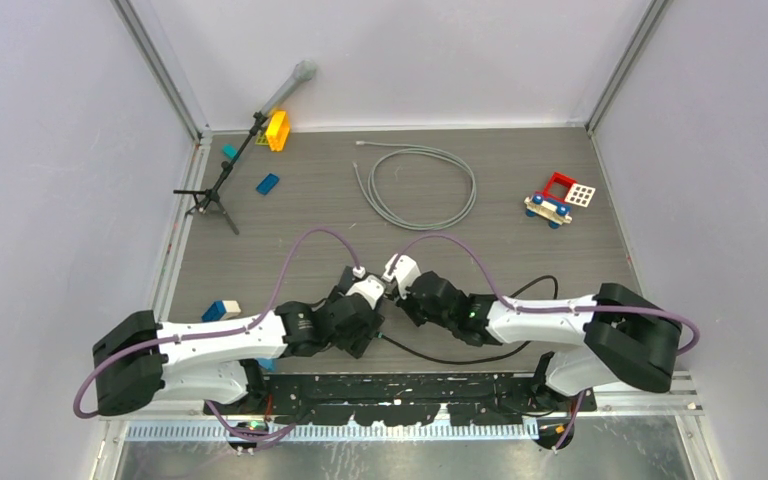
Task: Insert the plug into the switch port
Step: Insert the connector into the switch port.
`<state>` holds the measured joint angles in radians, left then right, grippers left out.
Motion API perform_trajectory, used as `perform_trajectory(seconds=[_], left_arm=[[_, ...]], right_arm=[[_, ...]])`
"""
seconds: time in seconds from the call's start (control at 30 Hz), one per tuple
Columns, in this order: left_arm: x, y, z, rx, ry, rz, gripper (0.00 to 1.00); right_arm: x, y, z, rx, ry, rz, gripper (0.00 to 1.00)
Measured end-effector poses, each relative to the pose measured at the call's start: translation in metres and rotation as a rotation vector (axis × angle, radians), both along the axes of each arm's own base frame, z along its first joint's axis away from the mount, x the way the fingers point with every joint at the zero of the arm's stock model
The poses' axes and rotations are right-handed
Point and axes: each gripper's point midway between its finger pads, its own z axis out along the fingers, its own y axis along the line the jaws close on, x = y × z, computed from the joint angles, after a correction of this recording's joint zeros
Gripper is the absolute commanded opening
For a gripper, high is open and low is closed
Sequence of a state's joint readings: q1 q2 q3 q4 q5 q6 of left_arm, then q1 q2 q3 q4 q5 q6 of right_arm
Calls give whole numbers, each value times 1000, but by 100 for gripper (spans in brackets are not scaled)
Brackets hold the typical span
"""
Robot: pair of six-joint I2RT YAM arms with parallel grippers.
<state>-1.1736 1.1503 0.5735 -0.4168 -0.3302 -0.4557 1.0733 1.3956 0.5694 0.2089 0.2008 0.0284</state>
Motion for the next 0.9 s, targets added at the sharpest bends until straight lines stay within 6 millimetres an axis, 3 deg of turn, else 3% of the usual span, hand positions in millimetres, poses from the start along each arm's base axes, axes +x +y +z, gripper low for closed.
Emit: perform_trajectory(seconds=[0.23,0.43,0.9], left_arm=[[-7,-2,3,-52,36,-20,0],[-14,2,7,-150,91,-18,0],[-17,-8,8,-182,124,-39,0]], right_arm=[[-13,-9,-1,62,-17,26,0],[-21,-7,12,130,-40,47,0],[-32,-21,18,163,-10,27,1]])
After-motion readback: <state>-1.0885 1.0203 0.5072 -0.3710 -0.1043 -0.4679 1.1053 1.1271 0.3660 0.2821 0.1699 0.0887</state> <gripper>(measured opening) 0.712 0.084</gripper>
